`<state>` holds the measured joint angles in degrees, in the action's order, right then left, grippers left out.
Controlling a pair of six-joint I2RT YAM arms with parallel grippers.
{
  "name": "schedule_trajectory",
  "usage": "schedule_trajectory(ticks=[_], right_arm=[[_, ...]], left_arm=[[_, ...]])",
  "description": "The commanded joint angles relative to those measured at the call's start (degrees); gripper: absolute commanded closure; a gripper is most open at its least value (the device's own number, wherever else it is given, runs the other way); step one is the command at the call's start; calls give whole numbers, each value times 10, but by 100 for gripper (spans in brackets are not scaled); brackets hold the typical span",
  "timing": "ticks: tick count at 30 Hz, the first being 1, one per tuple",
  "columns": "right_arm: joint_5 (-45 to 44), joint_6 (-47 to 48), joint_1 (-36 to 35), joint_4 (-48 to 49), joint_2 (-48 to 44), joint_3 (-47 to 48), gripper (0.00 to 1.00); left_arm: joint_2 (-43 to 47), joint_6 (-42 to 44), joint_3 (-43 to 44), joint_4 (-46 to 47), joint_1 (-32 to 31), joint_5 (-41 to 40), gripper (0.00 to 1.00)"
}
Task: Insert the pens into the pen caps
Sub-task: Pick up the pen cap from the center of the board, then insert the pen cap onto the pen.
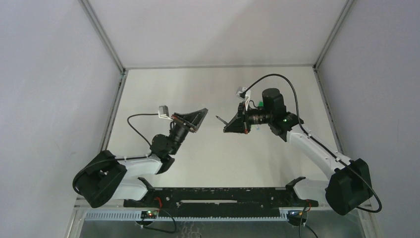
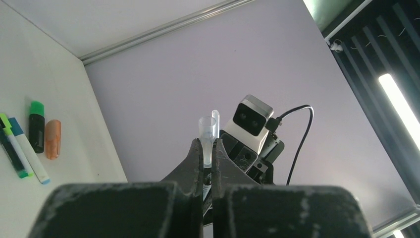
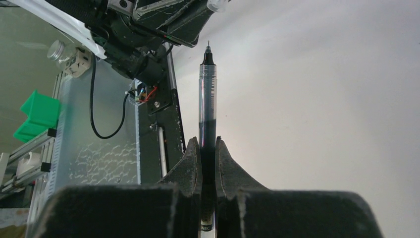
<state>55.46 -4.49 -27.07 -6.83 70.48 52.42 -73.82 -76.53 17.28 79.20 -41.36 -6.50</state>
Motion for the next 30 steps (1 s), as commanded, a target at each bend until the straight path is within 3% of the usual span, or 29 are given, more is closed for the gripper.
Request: schedule_trajectory(ticks=[1,14,16,19,21,25,30], right_arm=[[-17,-35,-10,37,-14,-5,100],[-4,-45,-11,51,-13,-9,100],[11,-6,-10,34,-17,-4,100],[29,117,6,-68,-29,30,100],[34,176,27,-110,-40,42,100],[21,250,48,-146,-66,43,100],[7,334,20,-178,-58,43,100]], left_arm=[[7,30,18,23,-12,-25,100],[2,43,22,24,-21,-16,100],[3,63,22,24,-21,-6,100],[28,174,17,-8,-10,67,100],[69,289,14,-98,-3,126,100],[178,564,74,-497,-7,155,100],[259,832,136,-744,-15,127,100]])
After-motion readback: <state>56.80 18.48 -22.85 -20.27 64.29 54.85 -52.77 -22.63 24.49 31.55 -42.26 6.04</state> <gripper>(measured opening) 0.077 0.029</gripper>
